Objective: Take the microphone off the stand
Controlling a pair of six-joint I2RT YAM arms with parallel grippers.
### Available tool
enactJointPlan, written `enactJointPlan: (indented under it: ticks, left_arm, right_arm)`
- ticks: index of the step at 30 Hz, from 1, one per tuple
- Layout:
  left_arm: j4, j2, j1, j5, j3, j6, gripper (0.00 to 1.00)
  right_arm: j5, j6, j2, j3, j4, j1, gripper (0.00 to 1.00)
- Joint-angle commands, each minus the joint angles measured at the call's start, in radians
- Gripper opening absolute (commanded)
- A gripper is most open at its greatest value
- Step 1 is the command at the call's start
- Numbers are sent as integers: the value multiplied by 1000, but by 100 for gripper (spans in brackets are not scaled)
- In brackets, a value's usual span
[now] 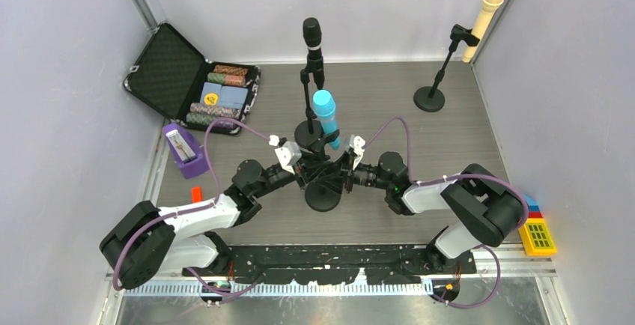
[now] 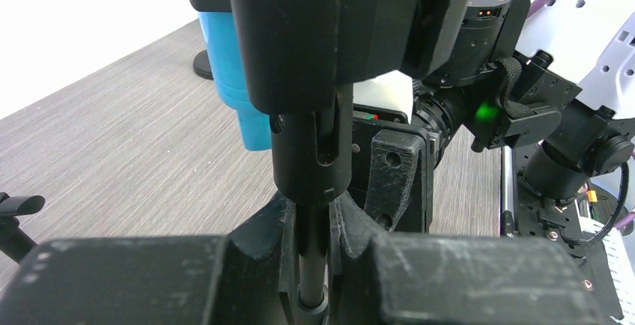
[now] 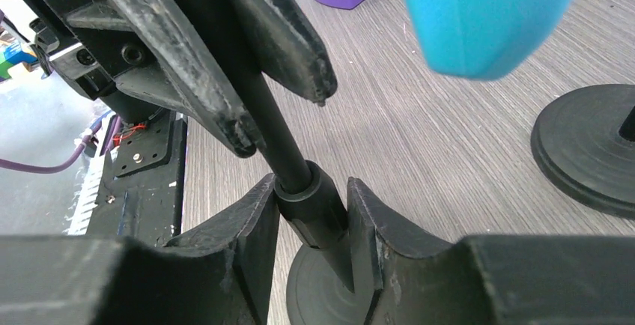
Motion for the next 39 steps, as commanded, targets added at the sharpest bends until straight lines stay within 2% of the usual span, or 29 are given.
enactJointPlan:
  ticks: [1,4,6,10,15,20,23,28,34,35,37,38,39]
  left_arm:
    - [28,-9,4,22,1,-34,0]
    - [28,-9,4,14,4,-35,0]
    - [26,-11,4,2,4,-37,0]
    - [12,-20,4,-27,4,-37,0]
    - [-28,-29,4,-36,18,-44,0]
    - [-46,-39,4,-53,23,-43,0]
    - [-58,-52,4,-59,24,-42,0]
    - [-79,-61,4,-79,29,-36,0]
    - [-83,-65,4,-92,24,-35,0]
    - [-86,-69,4,-94,24,-35,0]
    - [-104,-75,4,-93,29,-29,0]
    - [-115,-78,4,-91,33,-27,0]
    - [-125,-79,4,-87,35,-23,0]
  right_arm:
    - [49,9,-9,-26,69,-8,37]
    - [78,22,-15,-43,83,-8,26]
    - [135,50,-18,-50,97,-8,10]
    - [224,81,-29,-70,132,4,0]
    - [355,74,-52,-102,144,33,0]
    - [553,13,-84,-121,126,114,0]
    - [737,-24,-94,-125,126,177,0]
    - [958,-67,-80,-117,165,276,0]
    - [1276,-132,30,-81,295,413,1]
    - [1298,-132,42,-70,297,420,2]
    - [1295,-132,52,-63,298,431,12]
    - [1278,-132,56,-62,298,432,22]
    - [1275,-124,56,-66,297,432,27]
